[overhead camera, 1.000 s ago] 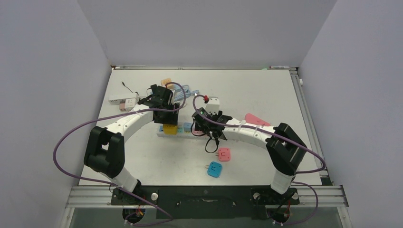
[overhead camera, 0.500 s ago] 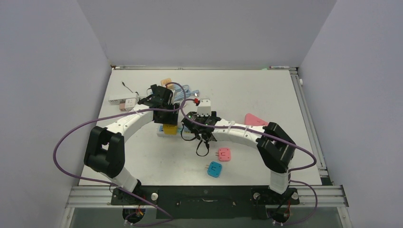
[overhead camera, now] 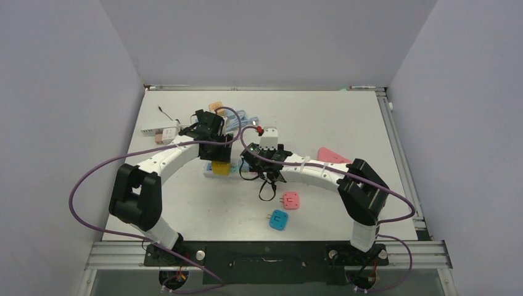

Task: Pull the plug off the socket
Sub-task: Remove the plug from the socket, then place the plug at the center of the board, then remove the plug from the socket.

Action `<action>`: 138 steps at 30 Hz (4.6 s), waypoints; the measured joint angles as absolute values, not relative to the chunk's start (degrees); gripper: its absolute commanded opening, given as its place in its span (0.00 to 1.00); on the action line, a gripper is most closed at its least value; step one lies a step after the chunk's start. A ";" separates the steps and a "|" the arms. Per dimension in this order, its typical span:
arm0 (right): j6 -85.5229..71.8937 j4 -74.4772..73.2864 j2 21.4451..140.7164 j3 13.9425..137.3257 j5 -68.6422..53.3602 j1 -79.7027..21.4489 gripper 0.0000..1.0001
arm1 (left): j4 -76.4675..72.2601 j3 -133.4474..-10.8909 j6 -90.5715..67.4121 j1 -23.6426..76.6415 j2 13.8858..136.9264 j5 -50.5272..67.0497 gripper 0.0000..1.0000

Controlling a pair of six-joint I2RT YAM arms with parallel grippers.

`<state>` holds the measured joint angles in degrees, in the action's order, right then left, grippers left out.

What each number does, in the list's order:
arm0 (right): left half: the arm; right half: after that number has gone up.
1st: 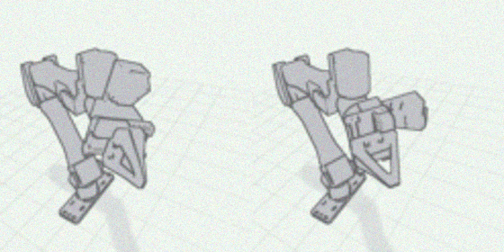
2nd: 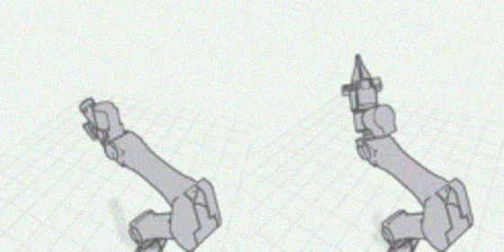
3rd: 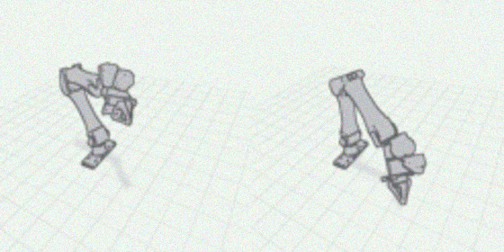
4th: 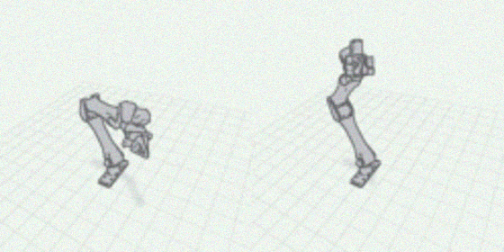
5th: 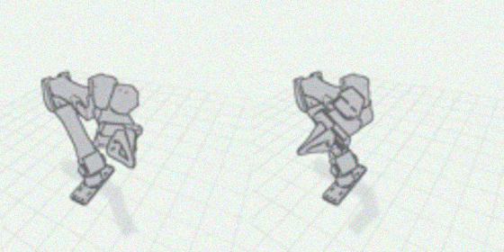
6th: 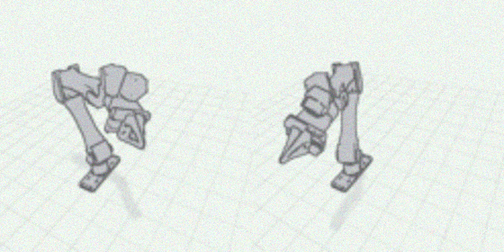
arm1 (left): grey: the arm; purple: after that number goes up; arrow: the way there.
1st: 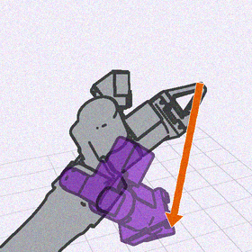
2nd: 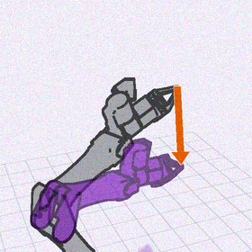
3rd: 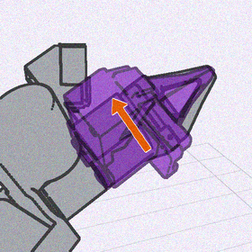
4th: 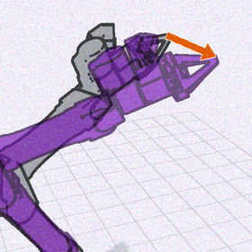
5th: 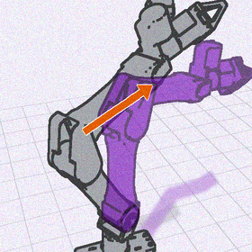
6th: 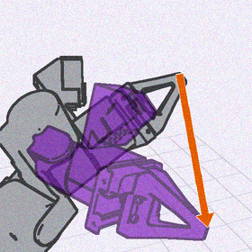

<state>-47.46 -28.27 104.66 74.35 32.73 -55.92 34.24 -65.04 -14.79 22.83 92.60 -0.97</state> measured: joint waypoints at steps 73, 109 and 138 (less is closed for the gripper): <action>-42.44 -42.52 64.97 50.04 8.14 -48.66 0.06 | 34.48 -65.60 -14.98 22.85 92.97 -1.06 0.00; -42.68 -42.46 65.25 37.76 2.00 -38.59 0.80 | 34.46 -65.52 -15.00 23.18 92.92 -1.34 0.00; -51.09 -44.49 65.78 54.37 20.23 -54.50 0.93 | 30.87 -65.32 -15.88 30.48 93.89 1.15 0.02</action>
